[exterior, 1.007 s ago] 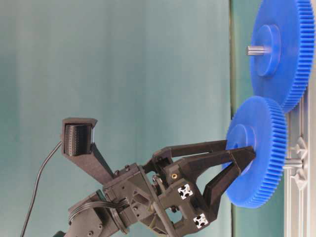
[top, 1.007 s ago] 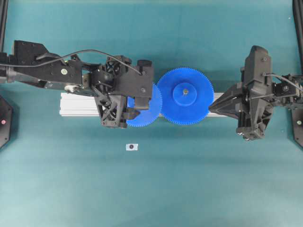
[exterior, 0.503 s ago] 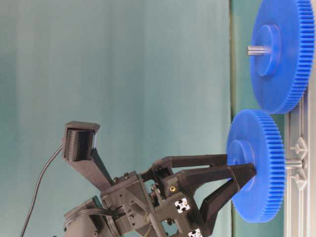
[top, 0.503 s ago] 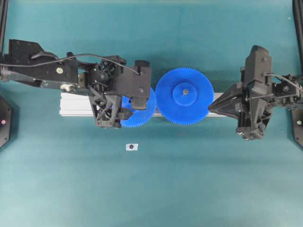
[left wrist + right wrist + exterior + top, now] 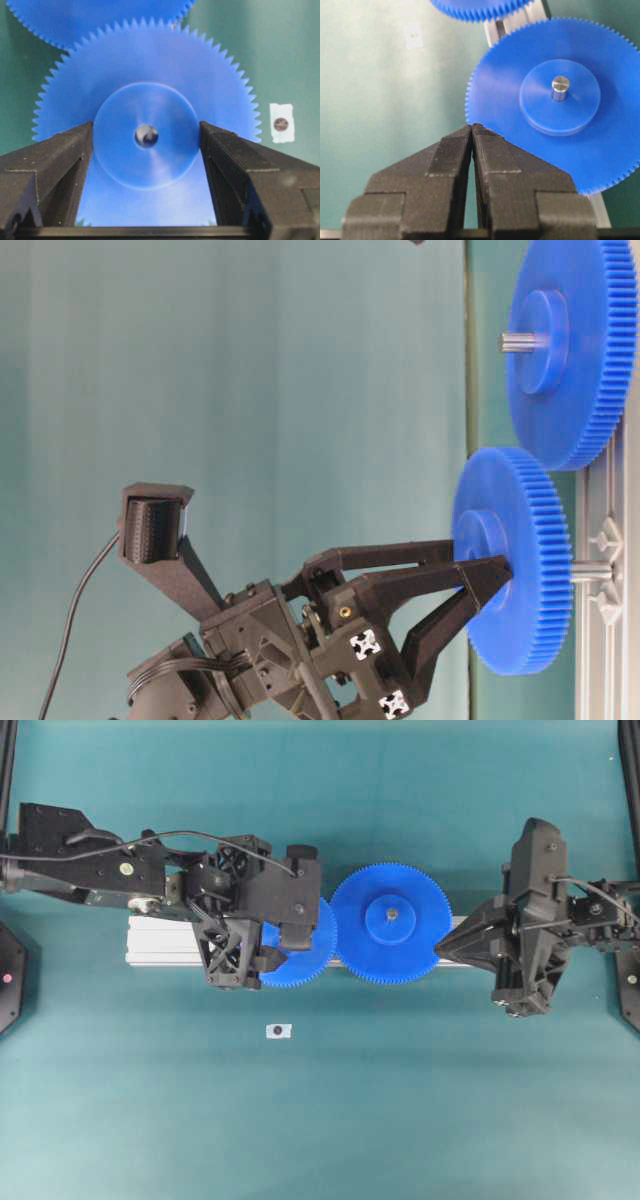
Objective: Insert the small gear onto the shaft.
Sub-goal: 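Align the gear's hole above the shaft, meshing with the large gear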
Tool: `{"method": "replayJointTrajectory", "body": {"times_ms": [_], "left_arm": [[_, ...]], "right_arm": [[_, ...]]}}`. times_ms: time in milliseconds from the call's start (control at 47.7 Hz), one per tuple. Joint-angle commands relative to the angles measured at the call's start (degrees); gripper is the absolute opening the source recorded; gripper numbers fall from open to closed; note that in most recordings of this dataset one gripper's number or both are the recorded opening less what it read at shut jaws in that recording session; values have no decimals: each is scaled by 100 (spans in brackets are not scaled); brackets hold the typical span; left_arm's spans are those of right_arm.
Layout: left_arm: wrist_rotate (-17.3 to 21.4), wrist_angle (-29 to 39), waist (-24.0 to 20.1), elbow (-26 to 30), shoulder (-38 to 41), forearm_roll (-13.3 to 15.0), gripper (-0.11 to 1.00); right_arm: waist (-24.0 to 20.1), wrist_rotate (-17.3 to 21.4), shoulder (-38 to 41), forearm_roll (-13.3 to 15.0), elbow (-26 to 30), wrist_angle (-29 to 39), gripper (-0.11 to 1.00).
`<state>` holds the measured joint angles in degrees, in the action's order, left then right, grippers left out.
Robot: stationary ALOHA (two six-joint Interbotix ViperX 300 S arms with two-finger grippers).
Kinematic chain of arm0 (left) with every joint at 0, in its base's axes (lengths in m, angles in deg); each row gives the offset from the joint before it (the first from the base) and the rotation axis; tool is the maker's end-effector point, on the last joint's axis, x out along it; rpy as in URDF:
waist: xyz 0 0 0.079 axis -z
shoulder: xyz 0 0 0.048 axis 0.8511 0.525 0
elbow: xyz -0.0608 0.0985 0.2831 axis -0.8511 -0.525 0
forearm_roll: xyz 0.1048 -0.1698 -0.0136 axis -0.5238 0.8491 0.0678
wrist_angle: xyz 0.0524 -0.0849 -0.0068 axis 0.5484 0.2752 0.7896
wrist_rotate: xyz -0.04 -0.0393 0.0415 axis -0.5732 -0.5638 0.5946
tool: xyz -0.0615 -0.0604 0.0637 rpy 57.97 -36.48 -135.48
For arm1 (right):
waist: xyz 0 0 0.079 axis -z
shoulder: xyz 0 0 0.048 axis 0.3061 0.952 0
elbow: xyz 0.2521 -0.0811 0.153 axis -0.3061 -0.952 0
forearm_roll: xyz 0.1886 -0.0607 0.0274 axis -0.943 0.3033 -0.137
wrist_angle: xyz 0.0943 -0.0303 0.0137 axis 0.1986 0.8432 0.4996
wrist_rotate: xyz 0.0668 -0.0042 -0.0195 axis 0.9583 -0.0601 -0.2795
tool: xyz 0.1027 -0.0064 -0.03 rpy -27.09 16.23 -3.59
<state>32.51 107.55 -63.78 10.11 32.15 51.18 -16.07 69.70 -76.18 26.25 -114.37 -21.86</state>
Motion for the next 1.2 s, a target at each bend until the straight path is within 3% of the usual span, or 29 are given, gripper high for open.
{"method": "replayJointTrajectory", "body": {"times_ms": [0, 231, 398, 1174], "left_arm": [[-18, -70, -18, 97, -123, -9, 71], [-70, -26, -18, 35, -114, -9, 71], [-141, -9, -18, 9, -114, -9, 77], [-211, 229, 70, -202, -246, -18, 77]], "right_arm": [[9, 35, 26, -9, 88, -105, 12], [9, 35, 35, -9, 88, -114, 12], [9, 35, 35, -9, 79, -114, 12], [44, 35, 35, -9, 62, -114, 12]]}}
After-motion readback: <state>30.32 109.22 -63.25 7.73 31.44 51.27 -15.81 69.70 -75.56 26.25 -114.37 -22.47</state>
